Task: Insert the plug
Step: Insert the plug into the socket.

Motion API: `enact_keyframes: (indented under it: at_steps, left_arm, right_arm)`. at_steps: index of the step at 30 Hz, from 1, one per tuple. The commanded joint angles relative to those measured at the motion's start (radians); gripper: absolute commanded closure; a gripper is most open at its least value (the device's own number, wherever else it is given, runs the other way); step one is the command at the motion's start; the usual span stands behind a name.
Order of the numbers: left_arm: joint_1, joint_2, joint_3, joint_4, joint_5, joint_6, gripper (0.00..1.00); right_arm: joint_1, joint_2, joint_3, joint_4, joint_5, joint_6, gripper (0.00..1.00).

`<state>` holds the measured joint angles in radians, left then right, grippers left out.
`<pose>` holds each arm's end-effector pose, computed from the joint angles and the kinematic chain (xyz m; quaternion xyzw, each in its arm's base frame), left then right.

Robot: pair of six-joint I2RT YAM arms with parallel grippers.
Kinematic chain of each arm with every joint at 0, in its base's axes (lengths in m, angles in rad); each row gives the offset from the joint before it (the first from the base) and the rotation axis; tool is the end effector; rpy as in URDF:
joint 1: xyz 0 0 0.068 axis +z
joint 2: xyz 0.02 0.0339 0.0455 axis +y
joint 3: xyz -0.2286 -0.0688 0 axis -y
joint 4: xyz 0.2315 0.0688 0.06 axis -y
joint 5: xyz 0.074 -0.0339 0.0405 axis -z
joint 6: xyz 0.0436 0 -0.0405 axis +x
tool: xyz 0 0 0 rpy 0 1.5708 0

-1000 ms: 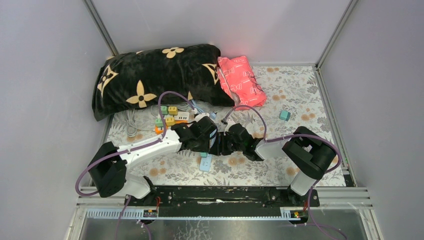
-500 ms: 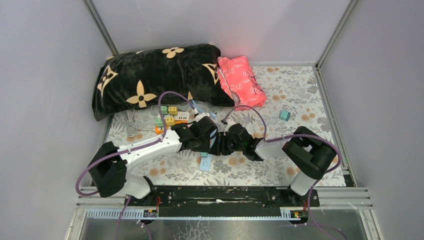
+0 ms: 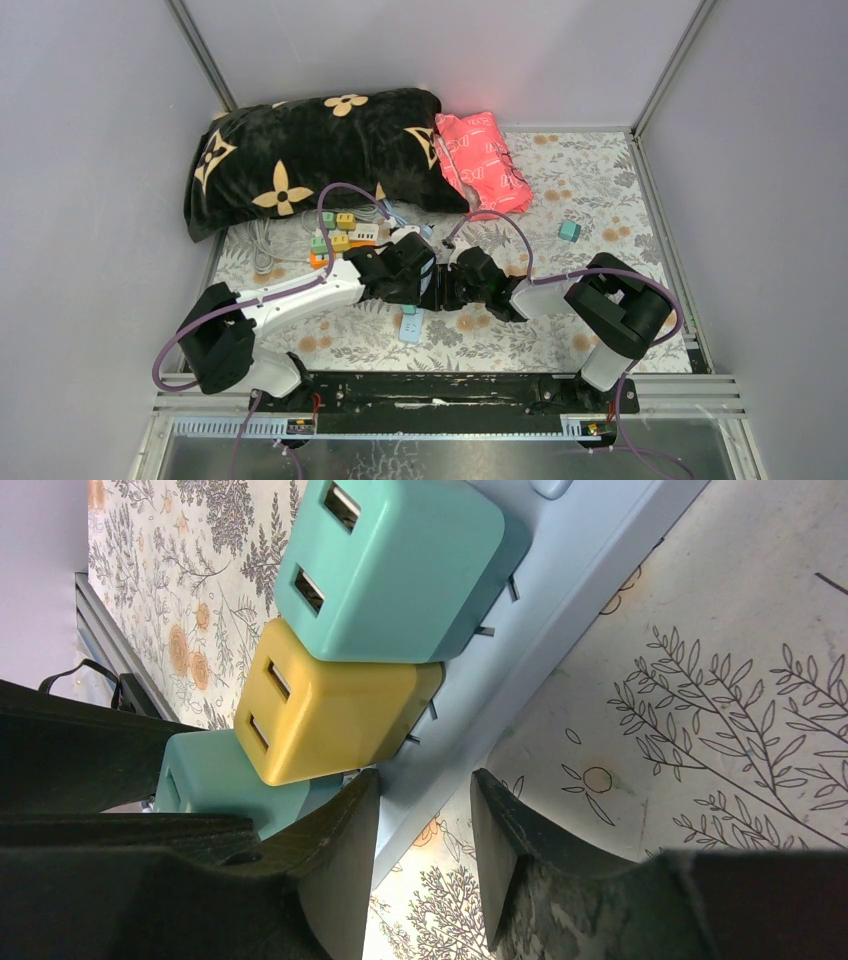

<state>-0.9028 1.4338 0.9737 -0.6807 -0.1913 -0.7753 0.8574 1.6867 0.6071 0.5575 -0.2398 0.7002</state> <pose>0.1747 -0.2080 0.1848 0.0416 0.9718 -0.0957 0.2113 0.1946 0.2407 0.1067 -0.1272 0.8521 0.4228 0.2810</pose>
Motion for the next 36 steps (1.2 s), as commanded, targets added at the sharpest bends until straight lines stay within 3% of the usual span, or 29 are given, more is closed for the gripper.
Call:
enact_keyframes:
  at_steps: [1,20,36]
  left_arm:
    - [-0.008,0.047,-0.015,0.05,0.008,-0.026,1.0]
    - [-0.046,0.143,0.047,-0.068,-0.099,-0.036,1.0]
    - [-0.068,0.189,0.004,-0.003,-0.089,-0.074,1.0]
  right_arm:
    - [0.008,0.025,0.02,-0.061,0.095,-0.039,0.55]
    - [0.009,0.019,0.014,-0.07,0.114,-0.035,0.55]
    - [-0.01,0.006,-0.017,-0.025,0.106,0.006,0.56]
